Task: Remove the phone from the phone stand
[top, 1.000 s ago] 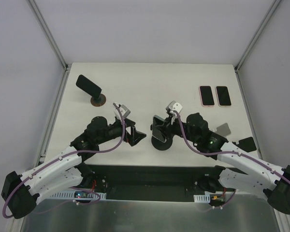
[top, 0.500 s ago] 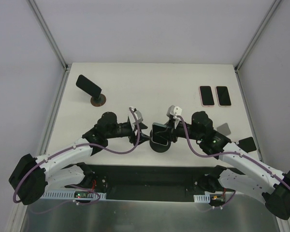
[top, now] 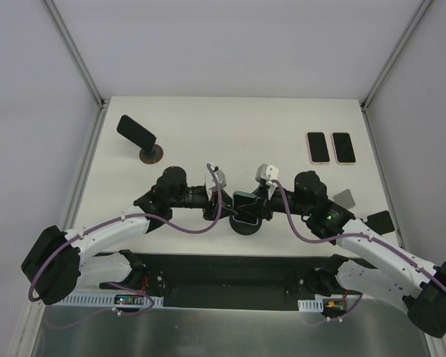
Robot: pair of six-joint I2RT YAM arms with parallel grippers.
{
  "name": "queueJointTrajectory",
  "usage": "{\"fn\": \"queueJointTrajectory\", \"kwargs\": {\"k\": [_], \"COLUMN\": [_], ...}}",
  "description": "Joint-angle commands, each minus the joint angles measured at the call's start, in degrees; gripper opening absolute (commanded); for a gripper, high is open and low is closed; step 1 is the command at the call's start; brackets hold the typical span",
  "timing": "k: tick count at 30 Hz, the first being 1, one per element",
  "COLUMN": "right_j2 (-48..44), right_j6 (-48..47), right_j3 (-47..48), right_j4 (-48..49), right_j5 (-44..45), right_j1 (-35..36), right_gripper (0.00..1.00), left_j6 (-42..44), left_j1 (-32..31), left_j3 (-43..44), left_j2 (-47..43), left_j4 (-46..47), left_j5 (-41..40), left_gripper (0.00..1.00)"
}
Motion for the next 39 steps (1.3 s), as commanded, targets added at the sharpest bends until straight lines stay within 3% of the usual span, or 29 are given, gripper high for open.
{"fn": "queueJointTrajectory", "kwargs": {"k": [1, 6, 10, 20, 39], "right_j2": [0.2, 0.3, 0.5, -4.4, -4.6], "right_j6": [0.1, -0.2, -1.4, -8.5, -9.2], "right_j3": [0.0, 0.2, 0.5, 1.9, 1.3], "right_j4": [4.4, 4.5, 3.1, -12.8, -12.8], "right_j5": [-4.0, -4.5, -5.6, -5.8, -11.0], "right_j1": [0.0, 0.0, -0.3, -4.2, -8.0], "right_gripper": [0.01, 0.01, 0.01, 0.01, 0.01], "left_j6": [-0.1, -0.1, -0.1, 0.6, -8.1], "left_j1": [0.4, 0.4, 0.4, 1.6, 8.3], "left_j3": [2.1, 2.1, 1.6, -1.7, -9.7], "left_j2": [0.8, 0.9, -0.1, -5.5, -7.2], "left_j4": [3.0, 2.6, 2.3, 0.5, 14.2], "left_j5": [4.5, 6.1, 6.2, 4.7, 14.7], "left_gripper": [0.35, 0.22, 0.0, 0.0, 0.0]}}
